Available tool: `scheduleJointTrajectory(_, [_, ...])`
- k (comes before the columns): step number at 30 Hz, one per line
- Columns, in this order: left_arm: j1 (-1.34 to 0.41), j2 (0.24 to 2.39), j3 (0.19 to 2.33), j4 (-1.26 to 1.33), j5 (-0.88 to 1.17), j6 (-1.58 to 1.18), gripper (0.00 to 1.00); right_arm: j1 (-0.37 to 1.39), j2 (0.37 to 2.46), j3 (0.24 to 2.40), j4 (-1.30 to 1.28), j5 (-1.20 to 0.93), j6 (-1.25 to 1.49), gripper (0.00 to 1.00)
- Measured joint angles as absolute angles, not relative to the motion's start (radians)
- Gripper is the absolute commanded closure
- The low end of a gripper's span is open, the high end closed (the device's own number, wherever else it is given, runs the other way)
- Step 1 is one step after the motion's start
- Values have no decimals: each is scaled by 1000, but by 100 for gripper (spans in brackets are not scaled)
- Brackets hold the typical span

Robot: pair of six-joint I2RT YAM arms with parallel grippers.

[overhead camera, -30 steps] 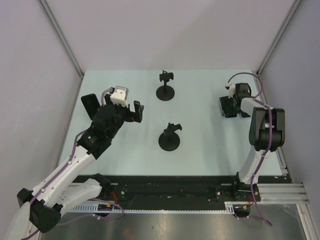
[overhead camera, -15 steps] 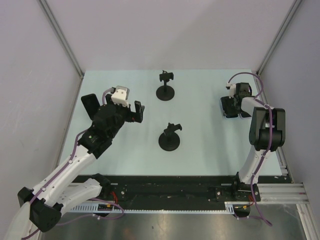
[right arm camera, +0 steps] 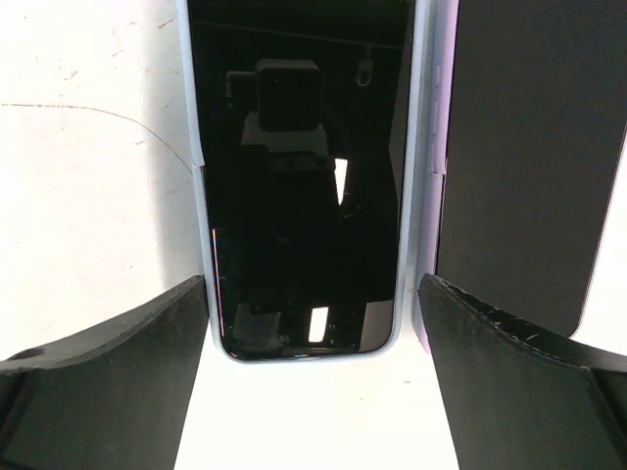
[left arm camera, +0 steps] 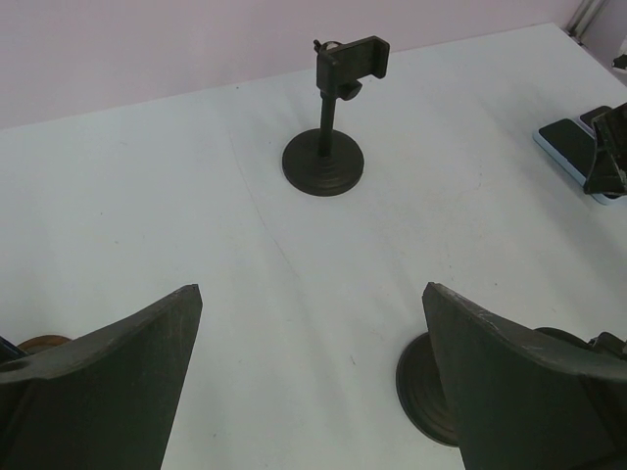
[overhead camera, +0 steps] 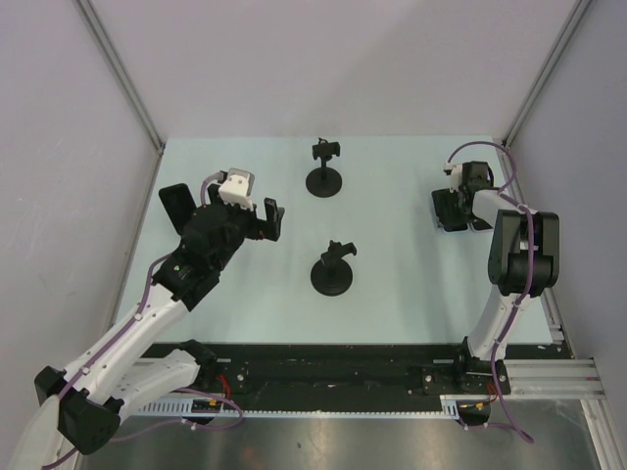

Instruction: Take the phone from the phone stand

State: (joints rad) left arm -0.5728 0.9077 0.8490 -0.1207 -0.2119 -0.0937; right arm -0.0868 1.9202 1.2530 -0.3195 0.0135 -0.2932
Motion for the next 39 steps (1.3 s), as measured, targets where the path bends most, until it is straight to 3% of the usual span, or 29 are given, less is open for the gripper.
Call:
scheduleJointTrajectory(19, [-573,908,849,-121,-197,-94,0,-36,1887,1247,-358,91,-270,9])
scheduleJointTrajectory(39, [-564,907,849,-121,-199,-93,0,492,1225,1240,-530,-115,-127,15])
